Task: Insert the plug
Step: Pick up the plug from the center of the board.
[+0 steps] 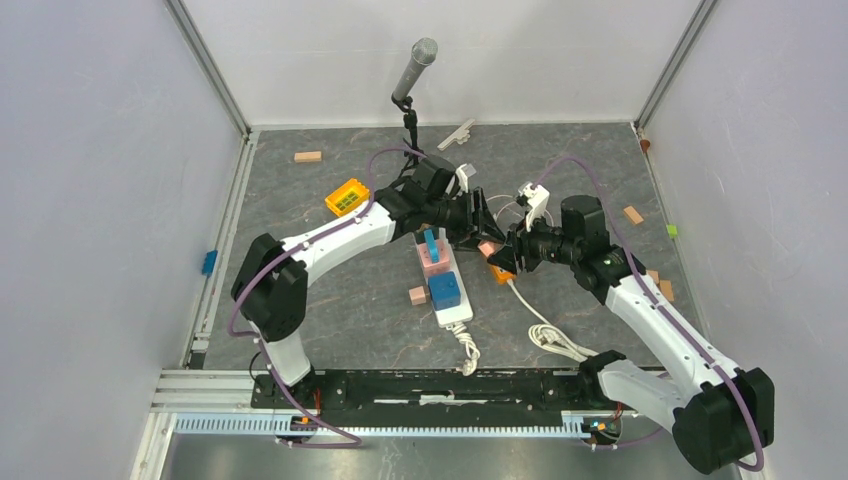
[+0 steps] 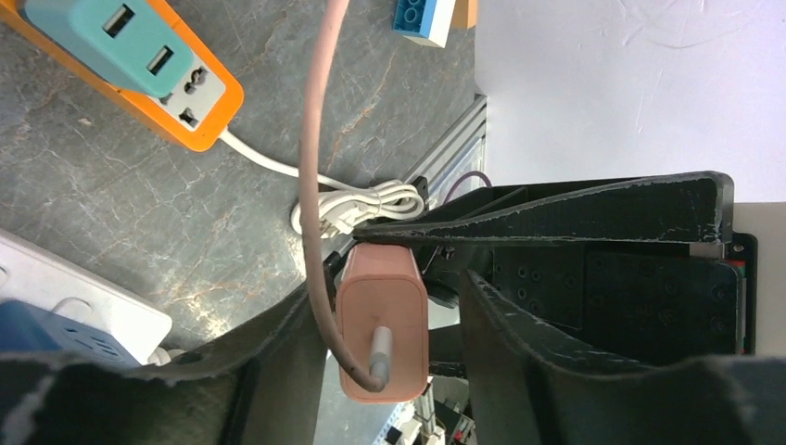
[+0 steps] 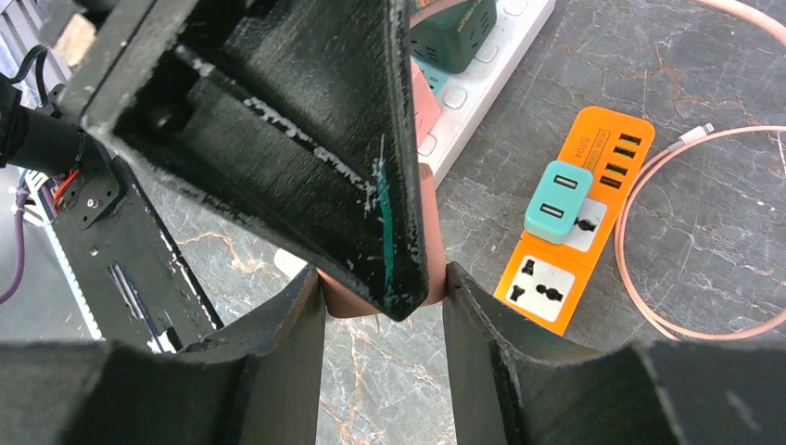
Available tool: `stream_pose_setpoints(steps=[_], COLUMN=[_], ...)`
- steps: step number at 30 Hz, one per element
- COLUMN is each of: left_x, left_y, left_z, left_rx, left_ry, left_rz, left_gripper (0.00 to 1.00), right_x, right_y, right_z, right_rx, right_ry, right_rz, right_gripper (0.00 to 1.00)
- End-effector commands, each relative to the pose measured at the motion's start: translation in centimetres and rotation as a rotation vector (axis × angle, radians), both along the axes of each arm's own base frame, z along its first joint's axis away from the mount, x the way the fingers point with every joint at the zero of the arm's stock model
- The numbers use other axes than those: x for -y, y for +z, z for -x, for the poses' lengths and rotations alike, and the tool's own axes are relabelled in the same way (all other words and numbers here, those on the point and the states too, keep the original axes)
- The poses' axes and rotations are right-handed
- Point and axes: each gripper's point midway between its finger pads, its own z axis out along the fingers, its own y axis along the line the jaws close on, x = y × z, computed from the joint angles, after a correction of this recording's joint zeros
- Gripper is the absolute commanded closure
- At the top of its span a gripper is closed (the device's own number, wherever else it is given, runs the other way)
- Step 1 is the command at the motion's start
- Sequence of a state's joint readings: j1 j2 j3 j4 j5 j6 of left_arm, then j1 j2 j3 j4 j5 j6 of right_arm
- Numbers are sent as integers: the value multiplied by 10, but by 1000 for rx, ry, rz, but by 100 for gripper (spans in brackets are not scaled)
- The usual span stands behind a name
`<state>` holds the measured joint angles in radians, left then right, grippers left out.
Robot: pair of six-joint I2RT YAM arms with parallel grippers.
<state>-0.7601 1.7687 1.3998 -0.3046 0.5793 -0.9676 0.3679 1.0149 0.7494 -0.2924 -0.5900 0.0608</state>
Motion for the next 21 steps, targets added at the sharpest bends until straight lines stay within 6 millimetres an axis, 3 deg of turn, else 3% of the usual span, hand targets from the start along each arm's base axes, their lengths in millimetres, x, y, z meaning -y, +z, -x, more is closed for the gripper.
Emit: stream_pose_setpoints(steps=[1,3,5,8,9,12,16,18,21], left_x=[2,1,0,1,1,-5,-30,-40,-48], left_y=[10,9,8,6,5,0,-24,-34,-45], left_z=[9,12,13,10,8,0,-12,-16,-19], left_rx=[-1,-1,4,16,21,59,92,93,90], left_ry=[-30,-41,-48,-42,-36,7,112,172,233], left_rz=[23,16,12,8,5,-44,-203,-252,-300], left_gripper=[39,42,54,91,97,98,98,98,98], right_x=[-4,-4,-3,-2,0,15,37,44,55], right_y=[28,28,28,26,23,8,-23,-42,-73], right_z=[-15,-16,-18,-22,-24,-31,-35,-31,-19], right_rx=[81,81,82,69,62,28,-59,-117,-229], right_ry=[-25,-29,-41,-61,-82,-181,-308,-340,-376], right_rz=[-30,-29,-30,-24,-12,47,143,175,208], right_gripper=[100,100,100,91,84,59,23,15,14])
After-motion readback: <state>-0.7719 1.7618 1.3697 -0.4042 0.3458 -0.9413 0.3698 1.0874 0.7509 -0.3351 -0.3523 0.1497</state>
